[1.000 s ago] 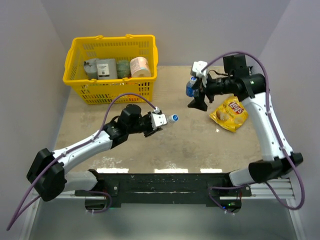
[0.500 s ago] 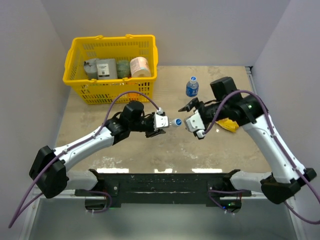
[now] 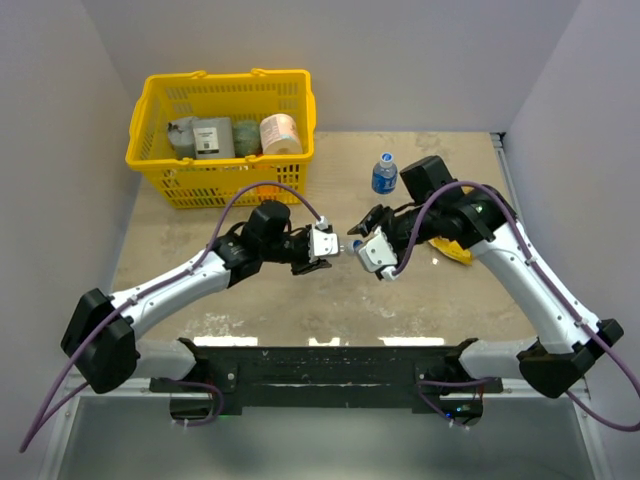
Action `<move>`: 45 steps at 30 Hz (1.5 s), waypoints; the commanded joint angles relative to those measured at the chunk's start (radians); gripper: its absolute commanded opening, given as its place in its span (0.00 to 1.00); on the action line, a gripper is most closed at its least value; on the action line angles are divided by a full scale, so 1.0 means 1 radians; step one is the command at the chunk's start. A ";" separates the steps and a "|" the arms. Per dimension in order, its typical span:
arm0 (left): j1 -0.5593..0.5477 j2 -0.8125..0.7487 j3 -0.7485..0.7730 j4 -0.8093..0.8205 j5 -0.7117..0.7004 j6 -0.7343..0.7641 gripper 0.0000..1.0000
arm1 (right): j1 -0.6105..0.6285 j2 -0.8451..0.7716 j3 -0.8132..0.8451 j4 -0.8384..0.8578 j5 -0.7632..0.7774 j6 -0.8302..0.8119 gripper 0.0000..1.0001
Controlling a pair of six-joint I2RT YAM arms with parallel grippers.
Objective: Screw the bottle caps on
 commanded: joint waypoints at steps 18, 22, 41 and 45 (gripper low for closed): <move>-0.006 0.020 0.055 0.015 0.015 0.020 0.00 | 0.026 0.031 0.025 -0.080 0.061 -0.068 0.37; -0.006 0.027 0.067 0.017 -0.002 0.005 0.00 | 0.038 0.039 0.028 -0.080 0.075 -0.049 0.16; -0.022 -0.097 -0.006 0.320 -0.614 0.041 0.00 | -0.100 0.174 -0.029 0.292 0.075 1.084 0.05; -0.022 -0.123 -0.016 0.362 -0.620 -0.047 0.00 | -0.204 0.186 -0.033 0.368 0.004 1.241 0.07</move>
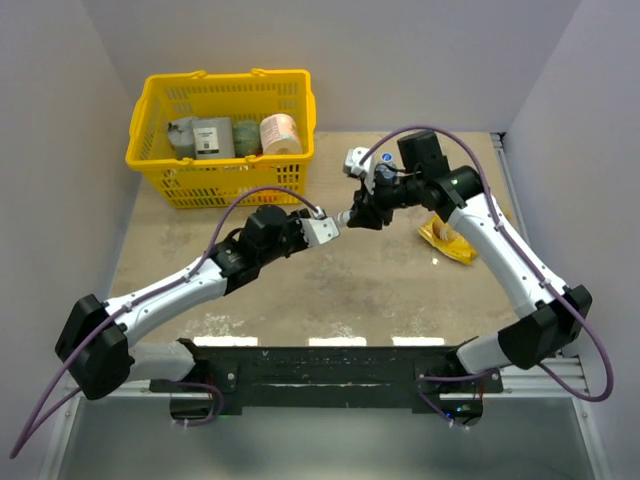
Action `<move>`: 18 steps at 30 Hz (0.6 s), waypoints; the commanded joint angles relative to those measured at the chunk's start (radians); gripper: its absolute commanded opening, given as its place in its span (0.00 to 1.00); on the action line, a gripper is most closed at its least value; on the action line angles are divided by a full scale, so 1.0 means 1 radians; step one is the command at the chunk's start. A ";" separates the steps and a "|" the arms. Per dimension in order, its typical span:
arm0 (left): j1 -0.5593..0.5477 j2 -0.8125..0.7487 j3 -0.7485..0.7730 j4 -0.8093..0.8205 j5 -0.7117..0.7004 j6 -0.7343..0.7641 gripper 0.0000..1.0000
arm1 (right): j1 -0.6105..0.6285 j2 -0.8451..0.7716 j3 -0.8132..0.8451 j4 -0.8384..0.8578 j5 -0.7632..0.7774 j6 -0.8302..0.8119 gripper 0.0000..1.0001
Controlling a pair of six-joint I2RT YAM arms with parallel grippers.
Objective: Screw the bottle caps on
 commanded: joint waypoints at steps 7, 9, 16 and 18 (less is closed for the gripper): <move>0.009 -0.074 0.088 0.139 0.165 -0.222 0.00 | -0.080 -0.047 -0.094 0.258 -0.048 0.392 0.09; 0.007 -0.073 0.091 0.137 0.174 -0.227 0.00 | -0.080 -0.054 -0.107 0.269 -0.061 0.421 0.10; 0.000 -0.061 0.114 0.168 0.119 -0.114 0.00 | -0.080 -0.006 -0.131 0.310 -0.085 0.674 0.10; -0.013 -0.053 0.100 0.195 0.085 0.006 0.00 | -0.080 0.032 -0.090 0.250 -0.096 0.682 0.10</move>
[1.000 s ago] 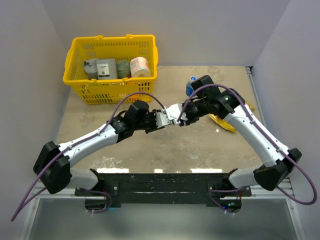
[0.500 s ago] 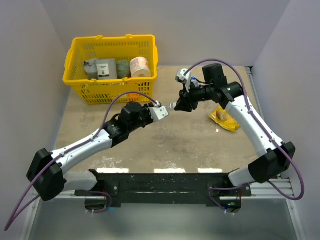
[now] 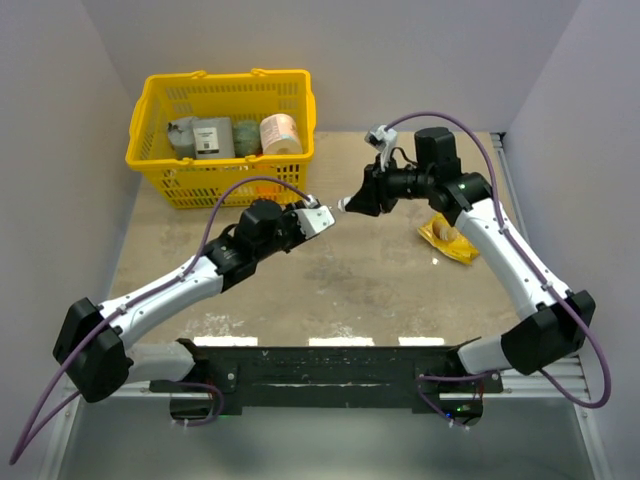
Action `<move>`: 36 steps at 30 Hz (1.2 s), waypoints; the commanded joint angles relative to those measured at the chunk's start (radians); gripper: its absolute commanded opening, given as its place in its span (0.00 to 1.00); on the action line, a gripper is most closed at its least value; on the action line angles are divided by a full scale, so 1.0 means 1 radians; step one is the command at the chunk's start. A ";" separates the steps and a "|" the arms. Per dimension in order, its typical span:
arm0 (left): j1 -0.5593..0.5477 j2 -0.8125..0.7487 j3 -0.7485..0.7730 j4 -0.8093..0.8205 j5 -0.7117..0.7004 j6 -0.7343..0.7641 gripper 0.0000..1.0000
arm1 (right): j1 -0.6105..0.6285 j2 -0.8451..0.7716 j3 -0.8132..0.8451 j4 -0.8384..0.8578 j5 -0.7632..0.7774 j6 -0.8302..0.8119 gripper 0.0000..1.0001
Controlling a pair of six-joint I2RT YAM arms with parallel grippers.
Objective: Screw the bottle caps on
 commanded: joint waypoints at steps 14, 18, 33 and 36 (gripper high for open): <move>-0.183 -0.084 -0.111 0.483 -0.140 0.634 0.00 | -0.020 0.191 0.089 0.020 -0.090 0.534 0.20; -0.215 -0.085 -0.197 0.620 -0.231 0.745 0.00 | -0.055 0.259 0.135 0.168 -0.181 0.680 0.19; -0.171 -0.022 0.009 0.386 -0.356 0.256 0.00 | -0.140 0.288 0.147 0.401 -0.299 0.857 0.21; -0.163 -0.047 0.012 0.384 -0.294 0.200 0.00 | -0.136 0.277 0.150 0.454 -0.329 0.851 0.20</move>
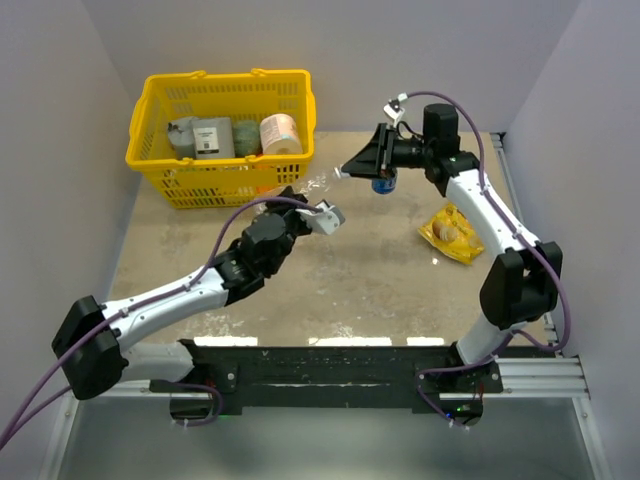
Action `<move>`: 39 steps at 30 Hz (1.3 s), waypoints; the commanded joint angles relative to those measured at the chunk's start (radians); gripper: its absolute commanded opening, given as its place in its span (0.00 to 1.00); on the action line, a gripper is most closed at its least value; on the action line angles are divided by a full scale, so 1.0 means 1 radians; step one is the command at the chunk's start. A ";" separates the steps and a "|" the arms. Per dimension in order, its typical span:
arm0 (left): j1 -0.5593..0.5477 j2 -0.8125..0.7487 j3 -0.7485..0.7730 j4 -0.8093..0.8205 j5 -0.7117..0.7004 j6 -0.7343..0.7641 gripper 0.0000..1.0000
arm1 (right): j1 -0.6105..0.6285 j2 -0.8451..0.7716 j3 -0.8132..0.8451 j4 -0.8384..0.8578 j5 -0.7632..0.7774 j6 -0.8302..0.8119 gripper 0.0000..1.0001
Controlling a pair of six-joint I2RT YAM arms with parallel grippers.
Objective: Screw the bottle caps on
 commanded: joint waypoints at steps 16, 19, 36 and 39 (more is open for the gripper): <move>0.193 -0.045 0.085 -0.167 0.566 -0.425 0.00 | -0.003 -0.198 0.176 -0.368 -0.159 -0.921 0.17; 0.204 -0.047 0.079 -0.204 0.665 -0.442 0.00 | -0.058 -0.221 0.246 -0.542 -0.127 -1.118 0.17; 0.212 0.039 0.214 -0.385 1.095 -0.519 0.00 | -0.016 -0.600 -0.078 -0.995 0.102 -2.471 0.25; 0.209 0.050 0.243 -0.428 1.144 -0.460 0.00 | 0.023 -0.585 -0.087 -0.943 0.112 -2.450 0.25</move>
